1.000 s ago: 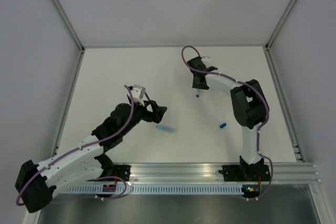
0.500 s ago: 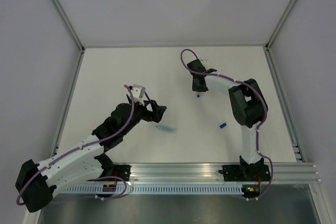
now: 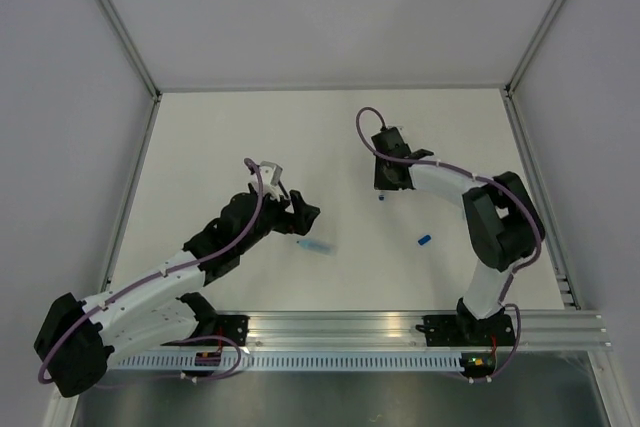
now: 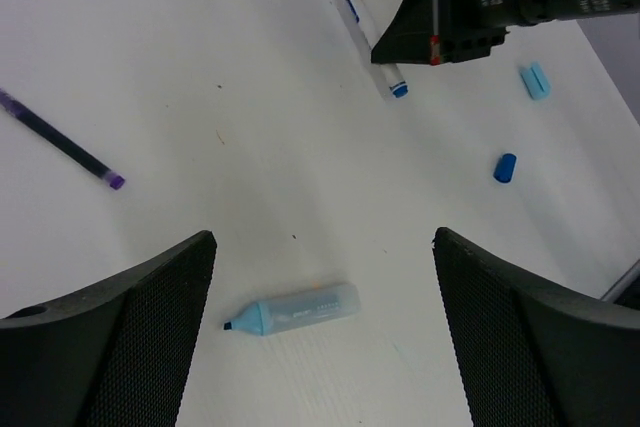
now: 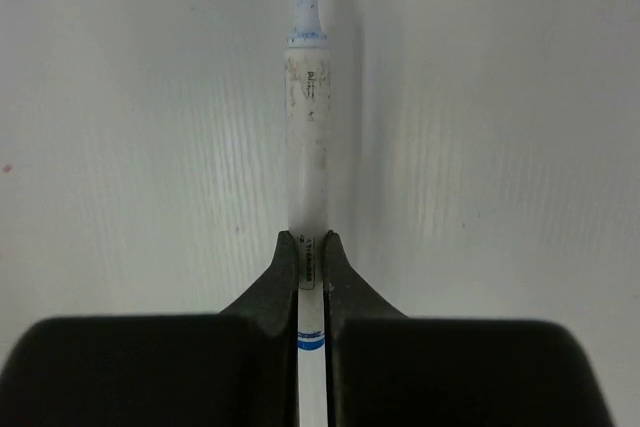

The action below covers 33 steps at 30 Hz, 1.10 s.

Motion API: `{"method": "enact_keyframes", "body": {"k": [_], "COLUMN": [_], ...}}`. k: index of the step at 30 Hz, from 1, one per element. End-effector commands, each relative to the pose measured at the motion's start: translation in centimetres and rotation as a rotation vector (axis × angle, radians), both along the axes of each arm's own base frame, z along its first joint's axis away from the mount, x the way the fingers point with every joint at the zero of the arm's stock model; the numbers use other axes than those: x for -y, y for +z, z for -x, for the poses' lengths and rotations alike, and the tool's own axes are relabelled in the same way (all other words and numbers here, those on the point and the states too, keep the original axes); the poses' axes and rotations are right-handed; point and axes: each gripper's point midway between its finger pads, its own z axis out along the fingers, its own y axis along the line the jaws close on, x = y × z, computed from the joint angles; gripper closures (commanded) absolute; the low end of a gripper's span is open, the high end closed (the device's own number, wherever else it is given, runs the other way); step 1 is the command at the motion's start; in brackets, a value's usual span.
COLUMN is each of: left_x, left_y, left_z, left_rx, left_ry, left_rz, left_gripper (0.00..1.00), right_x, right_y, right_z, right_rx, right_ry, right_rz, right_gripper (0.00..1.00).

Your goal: Insert the pens into the pen caps

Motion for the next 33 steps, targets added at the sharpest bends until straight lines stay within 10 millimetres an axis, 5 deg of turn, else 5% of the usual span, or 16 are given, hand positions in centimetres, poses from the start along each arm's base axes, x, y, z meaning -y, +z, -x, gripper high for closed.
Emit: {"method": "enact_keyframes", "body": {"k": [1,2,4,8,13,20,33], "left_x": [2.9,3.4,4.1,5.3,6.8,6.4,6.1], "left_y": [2.3,2.6,3.2,4.0,5.1,5.8,6.6], "left_z": [1.2,1.6,2.4,4.3,6.5,6.9,7.5], "left_rx": [-0.021,-0.011,0.017,0.062,0.079,0.106,0.138], "left_ry": [-0.143,-0.179,-0.249,-0.383,-0.541,-0.54,-0.555], "left_rz": [0.117,0.134,0.165,0.209,0.285,0.309,0.334], "left_gripper": [0.07,0.08,0.09,0.12,0.24,0.25,0.29], "right_x": [-2.3,-2.7,-4.0,-7.2,-8.5,-10.7,-13.9], "right_y": [8.7,8.1,12.0,15.4,20.6,22.8,23.5], "right_z": [0.2,1.9,3.0,8.1,12.3,16.2,18.4], "right_rx": [0.228,0.211,0.322,0.456,0.613,0.662,0.653], "right_ry": [0.067,0.093,0.109,0.187,0.173,0.231,0.3], "right_rz": [-0.216,-0.255,-0.401,-0.677,-0.884,-1.036,-1.087], "right_gripper": [1.0,1.0,1.0,1.0,1.0,1.0,1.0]}}
